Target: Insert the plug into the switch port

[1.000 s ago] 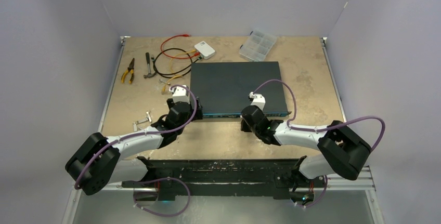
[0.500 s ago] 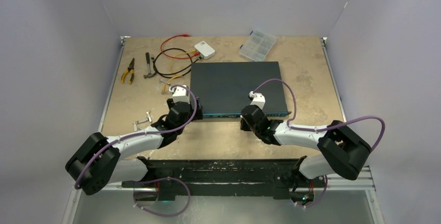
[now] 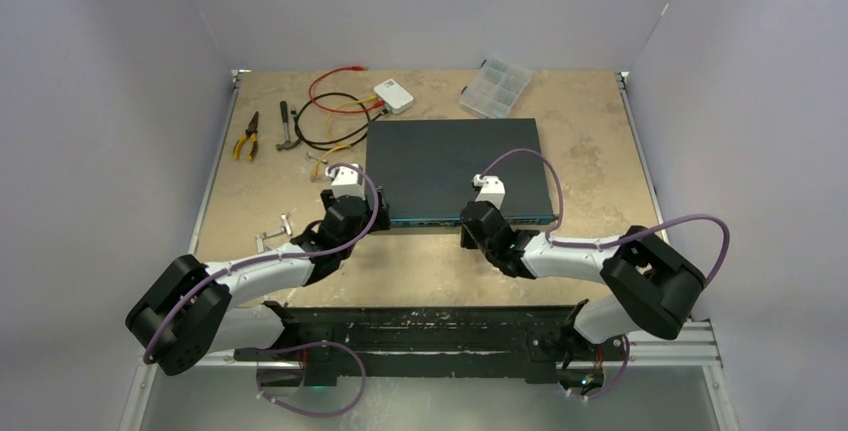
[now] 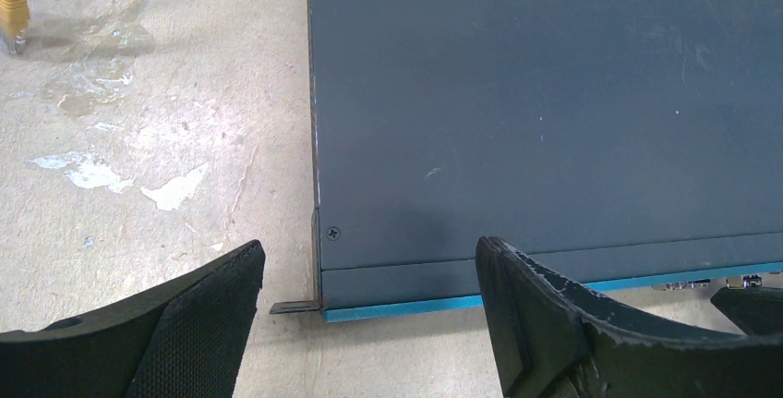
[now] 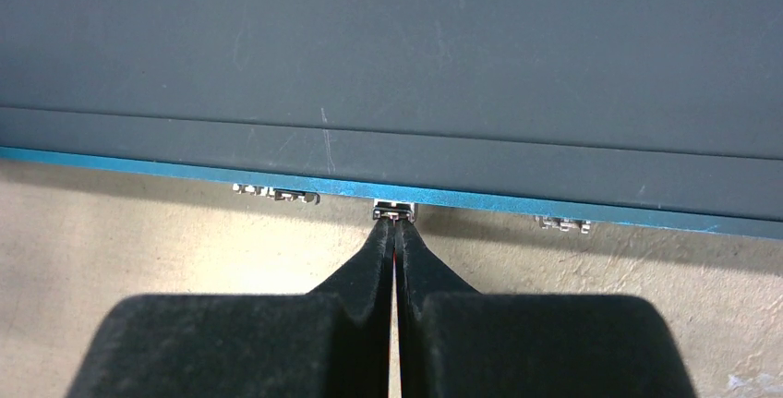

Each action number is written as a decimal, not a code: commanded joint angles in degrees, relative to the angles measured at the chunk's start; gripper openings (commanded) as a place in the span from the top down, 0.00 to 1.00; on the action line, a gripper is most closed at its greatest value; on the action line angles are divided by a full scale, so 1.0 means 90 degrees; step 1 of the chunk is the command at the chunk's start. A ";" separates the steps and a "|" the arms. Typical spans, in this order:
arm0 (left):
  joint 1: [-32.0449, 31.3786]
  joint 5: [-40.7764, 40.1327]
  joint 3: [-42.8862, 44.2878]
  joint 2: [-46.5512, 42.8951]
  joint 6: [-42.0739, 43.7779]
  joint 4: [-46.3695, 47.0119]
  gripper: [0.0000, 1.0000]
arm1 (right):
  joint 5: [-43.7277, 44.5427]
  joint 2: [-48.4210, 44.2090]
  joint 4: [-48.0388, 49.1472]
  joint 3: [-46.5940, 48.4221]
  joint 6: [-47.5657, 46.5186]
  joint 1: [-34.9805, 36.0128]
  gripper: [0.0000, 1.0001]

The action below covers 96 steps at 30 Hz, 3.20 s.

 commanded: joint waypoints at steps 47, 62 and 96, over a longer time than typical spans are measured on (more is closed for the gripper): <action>0.0762 0.1479 0.0134 0.0878 -0.0655 -0.0015 0.63 | -0.0042 0.0291 0.2009 0.0101 -0.1364 -0.0445 1.00; 0.0757 0.1646 -0.0334 0.0750 -0.0321 -0.0322 0.69 | 0.0422 0.0237 0.2953 0.0262 -0.2687 -0.0639 1.00; 0.0563 0.1338 -0.0297 0.0705 -0.0083 -0.0124 0.60 | -0.1380 -0.1164 0.1065 -0.0377 -0.1627 -0.0639 1.00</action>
